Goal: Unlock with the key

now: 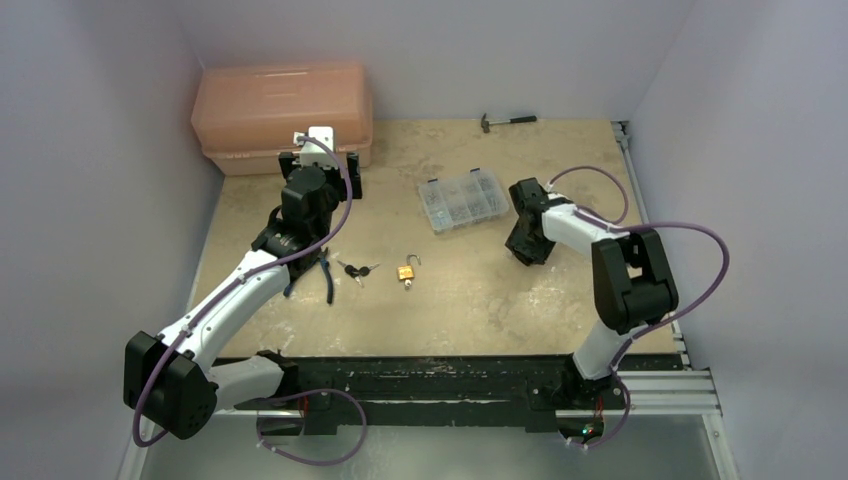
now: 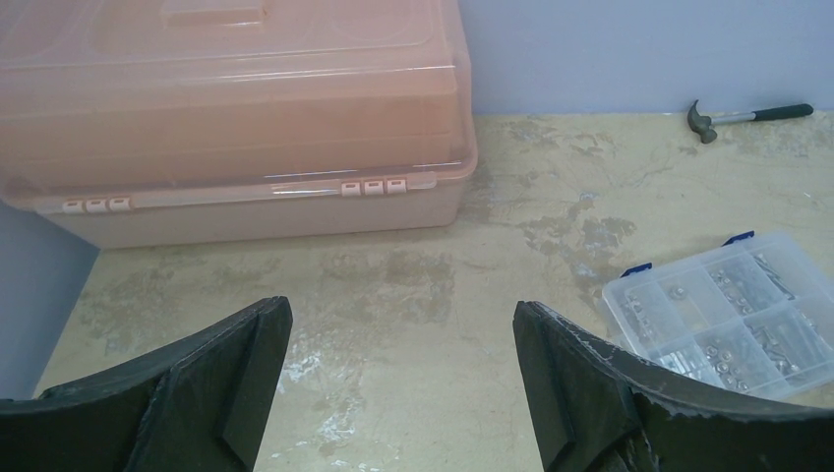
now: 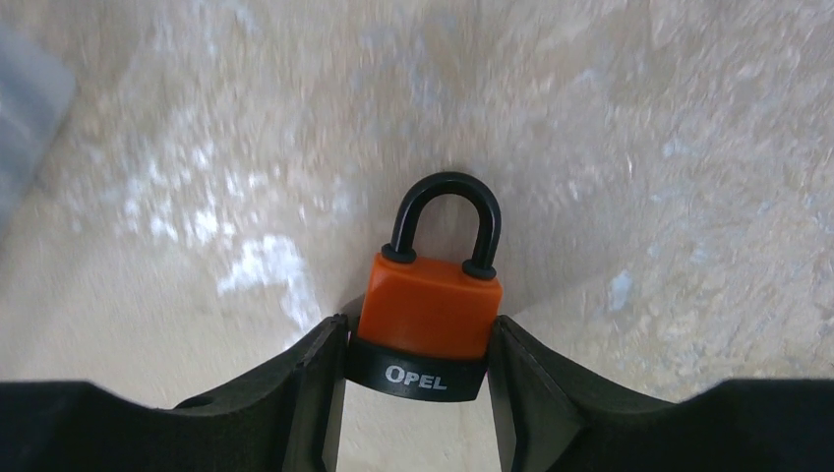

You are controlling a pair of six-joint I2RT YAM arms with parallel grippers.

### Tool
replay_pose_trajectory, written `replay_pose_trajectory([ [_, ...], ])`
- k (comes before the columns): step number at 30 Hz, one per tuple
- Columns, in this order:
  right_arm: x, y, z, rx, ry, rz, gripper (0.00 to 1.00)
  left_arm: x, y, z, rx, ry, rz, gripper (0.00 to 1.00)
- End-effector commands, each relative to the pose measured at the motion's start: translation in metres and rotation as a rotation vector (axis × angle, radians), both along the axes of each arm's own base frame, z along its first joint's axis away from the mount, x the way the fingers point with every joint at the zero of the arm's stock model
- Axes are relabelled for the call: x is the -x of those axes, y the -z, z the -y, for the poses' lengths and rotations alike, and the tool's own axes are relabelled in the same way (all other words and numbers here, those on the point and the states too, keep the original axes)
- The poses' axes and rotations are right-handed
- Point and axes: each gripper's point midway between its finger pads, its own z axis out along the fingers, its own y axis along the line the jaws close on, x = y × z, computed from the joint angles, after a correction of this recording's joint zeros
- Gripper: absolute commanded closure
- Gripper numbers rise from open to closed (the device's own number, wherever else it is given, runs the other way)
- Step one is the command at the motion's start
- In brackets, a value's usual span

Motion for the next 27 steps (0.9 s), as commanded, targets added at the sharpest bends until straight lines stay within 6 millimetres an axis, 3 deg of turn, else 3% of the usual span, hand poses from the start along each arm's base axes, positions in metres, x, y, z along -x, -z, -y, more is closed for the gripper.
replay_pose_trajectory([
  [1,0.003,-0.019,-0.022,-0.097,-0.208,0.083,0.88,-0.003,-0.027,0.002,0.053,0.007,0.060,0.11],
  [13,0.017,-0.052,-0.062,-0.176,-0.478,0.165,0.90,-0.004,-0.026,0.003,0.053,0.009,0.056,0.11],
  [27,0.031,-0.050,-0.109,-0.166,-0.655,0.123,0.91,-0.004,-0.025,0.004,0.052,0.012,0.053,0.11],
])
